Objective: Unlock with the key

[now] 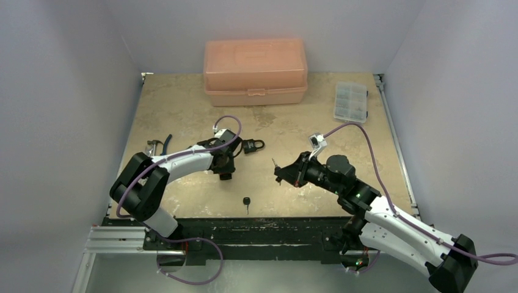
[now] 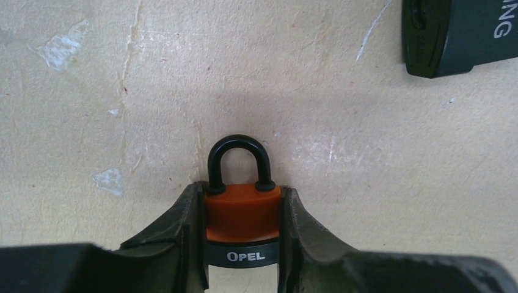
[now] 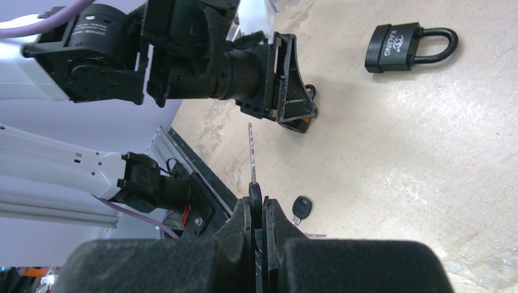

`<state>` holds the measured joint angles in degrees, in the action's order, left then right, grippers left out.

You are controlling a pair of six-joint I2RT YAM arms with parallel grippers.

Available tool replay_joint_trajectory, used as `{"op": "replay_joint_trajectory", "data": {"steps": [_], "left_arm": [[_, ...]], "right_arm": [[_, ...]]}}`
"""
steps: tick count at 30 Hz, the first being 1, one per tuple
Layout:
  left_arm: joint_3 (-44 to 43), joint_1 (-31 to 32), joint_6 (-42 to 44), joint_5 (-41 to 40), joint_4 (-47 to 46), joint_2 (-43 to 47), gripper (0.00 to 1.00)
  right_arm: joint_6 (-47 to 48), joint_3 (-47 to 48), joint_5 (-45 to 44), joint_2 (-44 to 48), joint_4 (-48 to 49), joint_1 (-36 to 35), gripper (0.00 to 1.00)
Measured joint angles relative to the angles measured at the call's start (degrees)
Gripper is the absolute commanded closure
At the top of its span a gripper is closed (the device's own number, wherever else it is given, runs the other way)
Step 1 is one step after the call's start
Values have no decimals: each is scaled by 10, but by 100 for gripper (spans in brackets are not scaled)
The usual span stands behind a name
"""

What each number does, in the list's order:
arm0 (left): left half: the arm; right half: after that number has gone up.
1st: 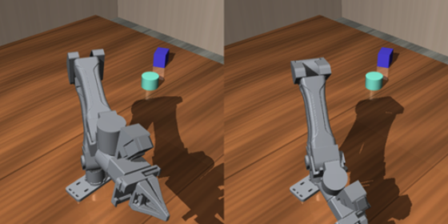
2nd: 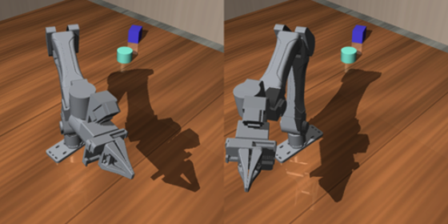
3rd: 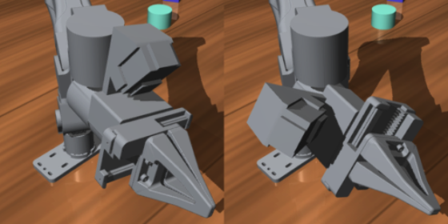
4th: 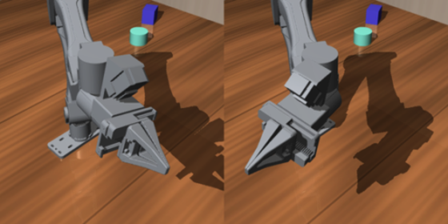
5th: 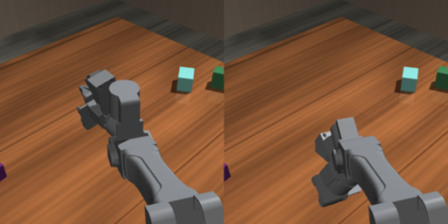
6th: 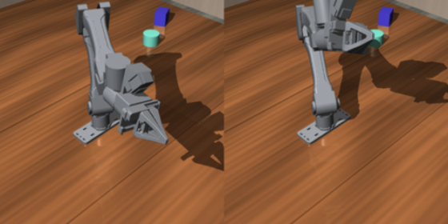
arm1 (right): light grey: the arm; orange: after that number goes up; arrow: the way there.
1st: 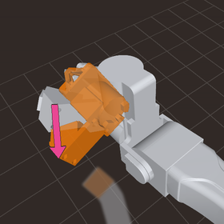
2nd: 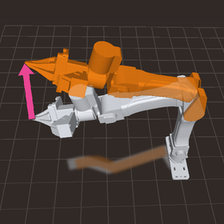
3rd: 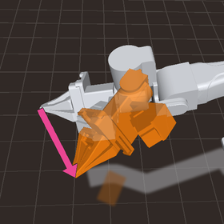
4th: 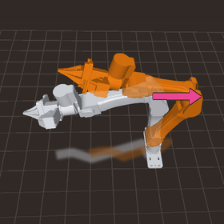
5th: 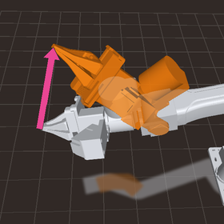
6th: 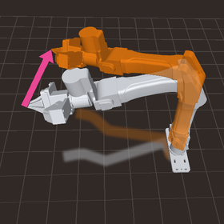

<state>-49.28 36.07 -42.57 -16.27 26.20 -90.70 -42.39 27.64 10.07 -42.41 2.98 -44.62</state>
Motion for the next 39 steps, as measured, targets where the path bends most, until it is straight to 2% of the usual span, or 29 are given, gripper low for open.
{"op": "replay_joint_trajectory", "data": {"steps": [7,16,26,39], "left_arm": [[35,-1,-56,9,3,49,100],[42,-1,-163,31,17,160,100],[42,-1,-256,63,-5,215,100],[42,-1,-306,104,-26,221,100]], "right_arm": [[-15,-3,-3,-35,13,-10,100],[-61,-6,-38,-149,60,-114,100],[-116,11,-46,-245,117,-125,100],[-127,83,-46,-327,146,-127,100]]}}
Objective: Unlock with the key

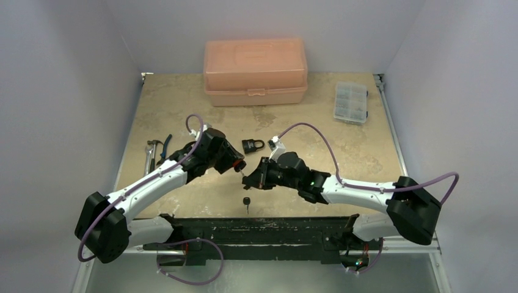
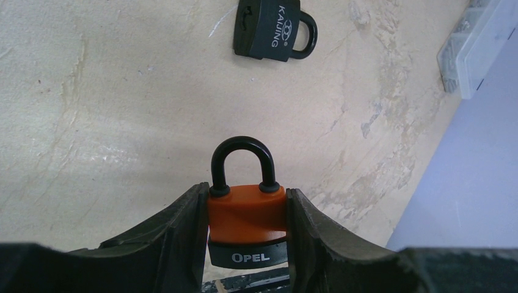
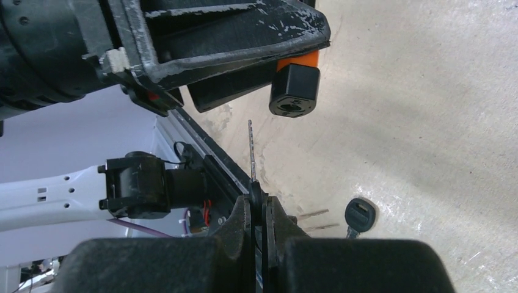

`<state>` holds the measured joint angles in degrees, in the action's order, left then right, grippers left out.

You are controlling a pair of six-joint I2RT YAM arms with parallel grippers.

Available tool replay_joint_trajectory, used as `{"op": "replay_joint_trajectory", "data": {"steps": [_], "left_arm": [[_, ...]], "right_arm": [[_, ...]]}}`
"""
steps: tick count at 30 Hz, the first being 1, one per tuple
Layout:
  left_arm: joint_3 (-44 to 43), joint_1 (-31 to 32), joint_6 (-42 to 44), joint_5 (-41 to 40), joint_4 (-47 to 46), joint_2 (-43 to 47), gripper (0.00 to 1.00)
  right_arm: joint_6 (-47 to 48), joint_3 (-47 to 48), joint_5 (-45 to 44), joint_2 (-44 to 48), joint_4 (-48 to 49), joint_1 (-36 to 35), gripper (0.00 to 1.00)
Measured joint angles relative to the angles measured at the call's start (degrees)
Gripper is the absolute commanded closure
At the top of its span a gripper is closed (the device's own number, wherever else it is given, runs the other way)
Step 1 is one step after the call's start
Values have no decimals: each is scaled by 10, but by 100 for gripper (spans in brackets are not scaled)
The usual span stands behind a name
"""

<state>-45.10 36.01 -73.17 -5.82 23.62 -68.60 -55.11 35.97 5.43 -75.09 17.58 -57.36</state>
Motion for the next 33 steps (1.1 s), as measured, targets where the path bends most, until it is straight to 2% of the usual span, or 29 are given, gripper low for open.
{"op": "replay_joint_trajectory", "data": {"steps": [33], "left_arm": [[2,0,-13,11,-4,28,100]], "right_arm": [[-1,26,-34,-24,-30,1,100]]}}
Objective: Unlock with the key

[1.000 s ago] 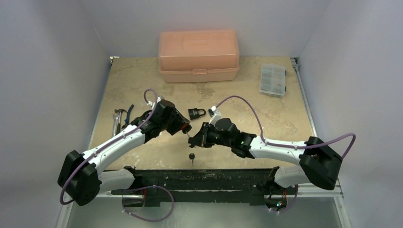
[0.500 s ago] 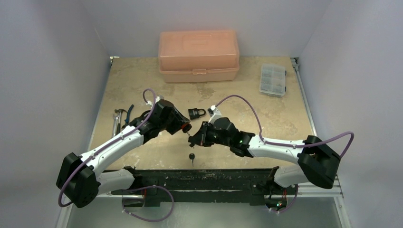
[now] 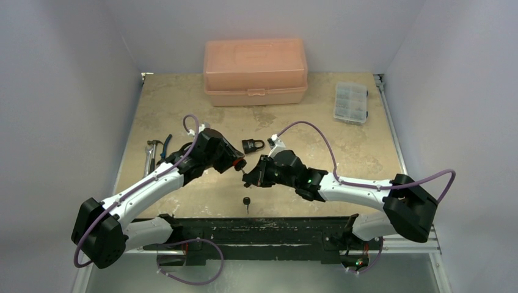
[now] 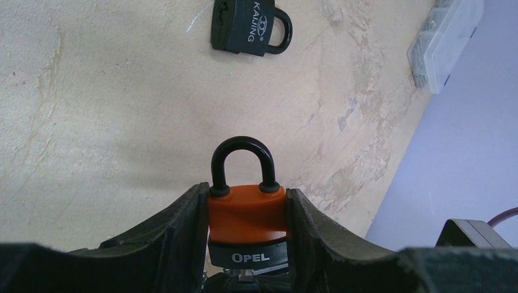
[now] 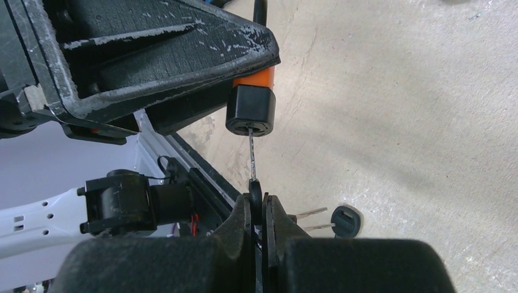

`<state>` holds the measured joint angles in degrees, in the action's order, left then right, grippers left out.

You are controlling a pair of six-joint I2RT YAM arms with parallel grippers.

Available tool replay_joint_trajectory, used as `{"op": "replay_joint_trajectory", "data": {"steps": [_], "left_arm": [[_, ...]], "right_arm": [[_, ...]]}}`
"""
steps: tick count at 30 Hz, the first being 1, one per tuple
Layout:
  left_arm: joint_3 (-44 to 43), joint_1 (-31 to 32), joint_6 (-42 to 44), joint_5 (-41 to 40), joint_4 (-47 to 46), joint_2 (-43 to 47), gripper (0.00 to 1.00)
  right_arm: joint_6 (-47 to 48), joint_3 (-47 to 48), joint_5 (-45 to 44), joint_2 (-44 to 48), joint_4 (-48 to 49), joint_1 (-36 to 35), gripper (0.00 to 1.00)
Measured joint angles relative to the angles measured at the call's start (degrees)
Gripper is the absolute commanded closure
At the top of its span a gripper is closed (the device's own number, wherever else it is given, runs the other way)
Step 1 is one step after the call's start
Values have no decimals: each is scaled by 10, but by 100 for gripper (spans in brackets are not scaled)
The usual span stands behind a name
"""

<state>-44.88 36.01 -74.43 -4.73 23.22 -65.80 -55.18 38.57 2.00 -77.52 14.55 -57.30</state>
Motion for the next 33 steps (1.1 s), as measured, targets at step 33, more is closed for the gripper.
{"op": "replay_joint_trajectory", "data": {"steps": [33], "left_arm": [[29,4,-2,-36,-26,33,100]], "right_arm": [[-42,48,31,-35,-26,16,100]]}}
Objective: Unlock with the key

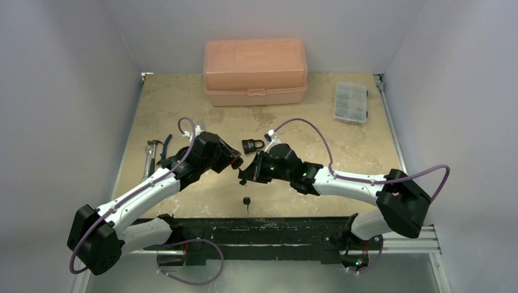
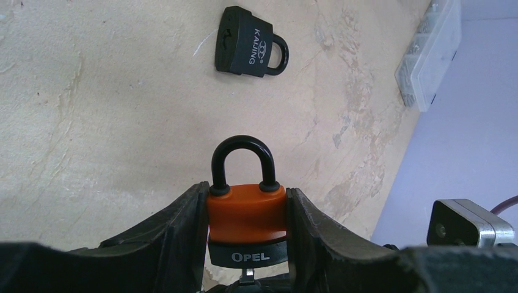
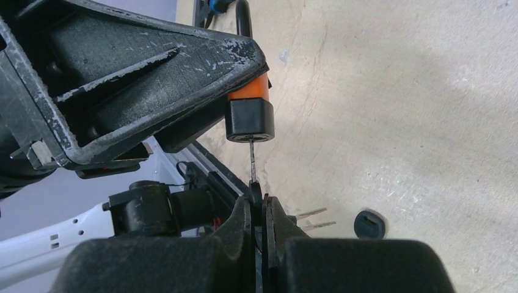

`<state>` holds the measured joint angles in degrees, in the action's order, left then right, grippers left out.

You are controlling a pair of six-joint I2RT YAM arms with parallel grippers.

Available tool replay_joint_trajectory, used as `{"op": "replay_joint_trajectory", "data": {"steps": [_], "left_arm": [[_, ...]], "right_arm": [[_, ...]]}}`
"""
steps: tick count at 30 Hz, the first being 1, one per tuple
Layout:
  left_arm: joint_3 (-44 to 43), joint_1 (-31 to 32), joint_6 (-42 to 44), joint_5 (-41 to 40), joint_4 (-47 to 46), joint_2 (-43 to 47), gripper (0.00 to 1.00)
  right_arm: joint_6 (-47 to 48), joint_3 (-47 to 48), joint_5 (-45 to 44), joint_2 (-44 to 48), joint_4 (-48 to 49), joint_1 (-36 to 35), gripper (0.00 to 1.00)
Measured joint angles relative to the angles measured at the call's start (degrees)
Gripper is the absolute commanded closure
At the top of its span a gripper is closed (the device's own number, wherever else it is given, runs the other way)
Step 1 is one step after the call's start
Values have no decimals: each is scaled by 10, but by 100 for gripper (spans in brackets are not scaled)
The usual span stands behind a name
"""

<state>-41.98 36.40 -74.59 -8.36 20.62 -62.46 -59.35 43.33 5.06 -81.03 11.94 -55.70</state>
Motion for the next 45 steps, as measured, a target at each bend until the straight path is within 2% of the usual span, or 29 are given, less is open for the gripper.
{"op": "replay_joint_trajectory", "data": {"steps": [24,45], "left_arm": [[6,53,-28,-94,12,12,100],[25,74,-25,-137,-15,54,100]], "right_arm": [[-36,28,26,-11,-52,11,100],[-39,40,130,-13,-44,56,100]]}}
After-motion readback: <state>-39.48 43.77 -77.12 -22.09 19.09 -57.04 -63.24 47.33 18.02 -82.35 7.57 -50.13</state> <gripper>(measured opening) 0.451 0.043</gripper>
